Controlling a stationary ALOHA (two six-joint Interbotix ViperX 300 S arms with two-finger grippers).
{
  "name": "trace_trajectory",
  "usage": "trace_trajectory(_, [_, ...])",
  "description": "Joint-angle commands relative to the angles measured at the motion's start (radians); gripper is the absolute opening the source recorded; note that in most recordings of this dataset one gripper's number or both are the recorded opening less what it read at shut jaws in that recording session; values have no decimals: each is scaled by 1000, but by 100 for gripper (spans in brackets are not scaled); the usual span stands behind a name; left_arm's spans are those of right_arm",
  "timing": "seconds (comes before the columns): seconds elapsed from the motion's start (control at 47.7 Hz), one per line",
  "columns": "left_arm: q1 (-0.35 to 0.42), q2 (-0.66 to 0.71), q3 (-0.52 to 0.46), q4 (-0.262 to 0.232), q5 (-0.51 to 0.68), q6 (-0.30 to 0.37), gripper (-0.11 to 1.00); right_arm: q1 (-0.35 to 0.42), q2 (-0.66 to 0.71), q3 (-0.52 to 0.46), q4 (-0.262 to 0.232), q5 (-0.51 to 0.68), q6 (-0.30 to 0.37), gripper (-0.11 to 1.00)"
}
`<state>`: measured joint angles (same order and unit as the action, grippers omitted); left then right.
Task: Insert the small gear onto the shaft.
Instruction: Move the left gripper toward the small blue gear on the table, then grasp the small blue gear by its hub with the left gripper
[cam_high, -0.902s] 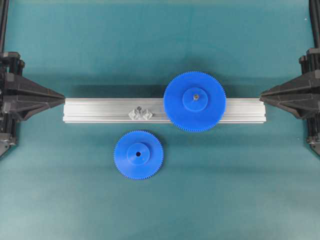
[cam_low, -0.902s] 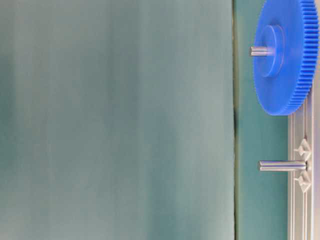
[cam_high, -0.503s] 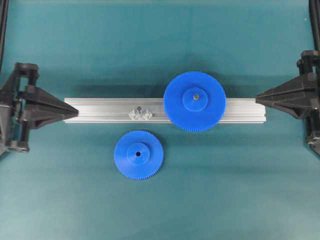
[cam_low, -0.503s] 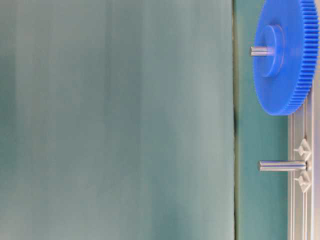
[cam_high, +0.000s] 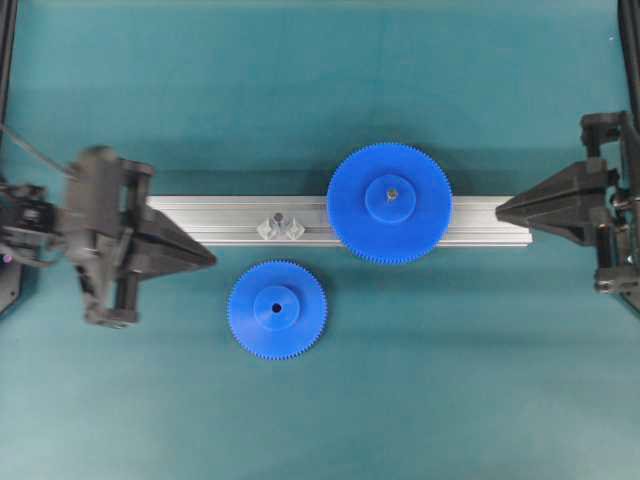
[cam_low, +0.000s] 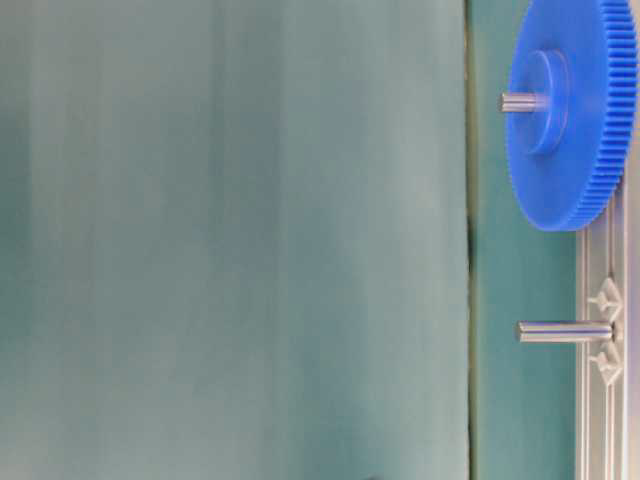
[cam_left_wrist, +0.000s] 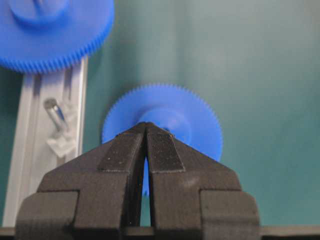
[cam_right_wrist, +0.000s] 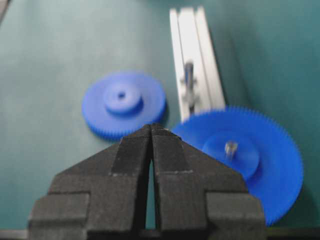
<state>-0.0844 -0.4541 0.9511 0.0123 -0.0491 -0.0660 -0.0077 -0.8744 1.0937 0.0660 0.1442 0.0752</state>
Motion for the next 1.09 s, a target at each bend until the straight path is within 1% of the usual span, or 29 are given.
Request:
trace_trajectory(0.0, [-5,54,-63,3,31,2,2,0,29,-38,5,31,34,6])
trace_trajectory(0.084, [-5,92,-91,3,38,2,2,0,51,-49,5,67,51,6])
trace_trajectory(0.21, [-5,129,-110,6,40,6,4,-2,86,-64,5,104,54,6])
trace_trajectory(0.273, [-6,150,-114,6,41,11,7,0,101,-72,5,118,54,6])
trace_trajectory(0.356, [-6,175,-123,5,43,11,16,0,124,-81,5,135,55,6])
trace_trajectory(0.44, [-6,199,-132,5,43,11,29,-2,147,-91,5,141,54,6])
trace_trajectory(0.608, [-12,249,-158,5,43,14,71,-12,172,-87,-3,95,55,6])
trace_trajectory(0.65, [-15,259,-161,6,43,14,80,-17,175,-87,-3,92,57,7])
trace_trajectory(0.692, [-18,278,-166,5,40,14,85,-20,179,-87,-2,98,58,7])
trace_trajectory(0.902, [-21,347,-212,5,46,12,86,-21,218,-97,2,198,60,12])
trace_trajectory(1.069, [-25,410,-256,5,86,11,86,-21,247,-109,3,209,60,13])
